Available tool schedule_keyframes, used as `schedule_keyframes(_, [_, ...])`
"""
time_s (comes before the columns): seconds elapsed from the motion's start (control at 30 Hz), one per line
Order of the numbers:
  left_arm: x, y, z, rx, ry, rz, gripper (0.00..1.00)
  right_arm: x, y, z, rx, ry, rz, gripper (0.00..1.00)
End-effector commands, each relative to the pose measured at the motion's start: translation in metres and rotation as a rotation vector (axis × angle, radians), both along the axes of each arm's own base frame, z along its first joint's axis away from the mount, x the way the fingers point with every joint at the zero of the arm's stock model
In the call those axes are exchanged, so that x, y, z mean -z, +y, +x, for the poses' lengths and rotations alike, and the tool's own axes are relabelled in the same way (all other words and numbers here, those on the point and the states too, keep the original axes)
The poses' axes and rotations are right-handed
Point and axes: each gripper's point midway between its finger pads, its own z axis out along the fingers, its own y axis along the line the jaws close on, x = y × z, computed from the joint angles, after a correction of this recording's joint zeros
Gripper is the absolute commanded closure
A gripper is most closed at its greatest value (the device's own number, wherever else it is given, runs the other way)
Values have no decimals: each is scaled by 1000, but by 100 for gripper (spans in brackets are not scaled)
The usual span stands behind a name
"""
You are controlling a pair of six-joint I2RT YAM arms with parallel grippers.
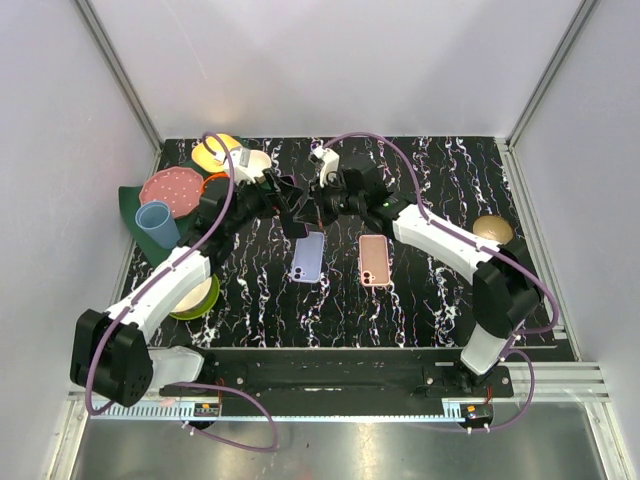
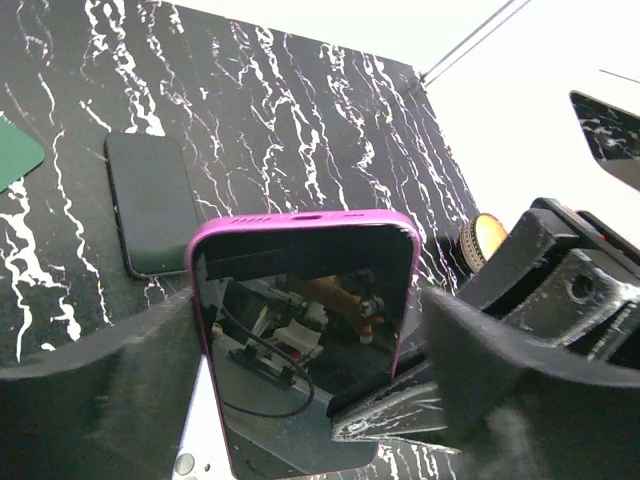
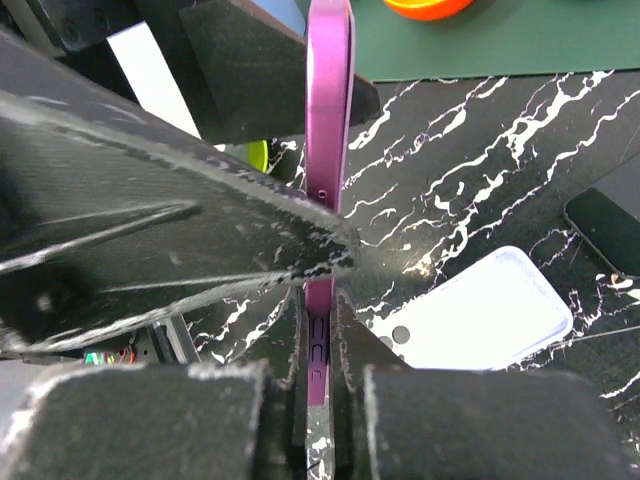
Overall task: Take the phone out of the phone case
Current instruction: Place the phone at the center of the board.
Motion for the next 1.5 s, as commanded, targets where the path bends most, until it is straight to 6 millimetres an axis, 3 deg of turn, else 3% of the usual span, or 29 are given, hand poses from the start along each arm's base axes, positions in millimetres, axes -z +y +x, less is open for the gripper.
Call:
schedule_keyframes(0.0, [-49,-14,-4,68,-149,-107,1,-29,8,-4,-27,-73,33,100])
schedule_keyframes(0.27, [-72,-3,-7,56,-209,-91,1,-24,-6,0,5,-88,16,100])
schedule_keyframes(0.4, [-87,7,-9,45,-262,-63,1,-23,-19,13,31,-85,18,100])
schedule_keyframes(0.63, [-107,18,-16,57,-348,14,1,-7,-65,51,103,-9,2,100])
schedule_keyframes(0.67, [-107,18,-17,70,-373,50,1,-9,-79,63,126,-4,3,100])
schedule_keyframes(0.7, [-108,20,-18,77,-379,71,1,2,-86,63,118,41,-17,100])
schedule_keyframes(0.87, [-104,24,-22,126,-411,138,1,19,-121,88,146,109,-66,100])
schedule_keyframes(1.0, [-91,28,-24,143,-392,164,1,53,-154,111,182,224,-80,100])
schedule_keyframes(1.07, [-87,31,-24,145,-399,186,1,60,-160,118,181,257,-84,100])
schedule_keyframes(1.1, [-86,32,-26,142,-402,191,1,77,-164,123,184,301,-88,100])
schedule_keyframes(1.17, [-83,35,-27,141,-413,207,1,80,-166,129,180,340,-87,100])
schedule_keyframes(1.2, [-81,36,-28,139,-417,211,1,95,-167,132,173,378,-94,100])
schedule_keyframes(1.47, [-74,38,-33,141,-414,203,1,114,-168,151,157,519,-85,100])
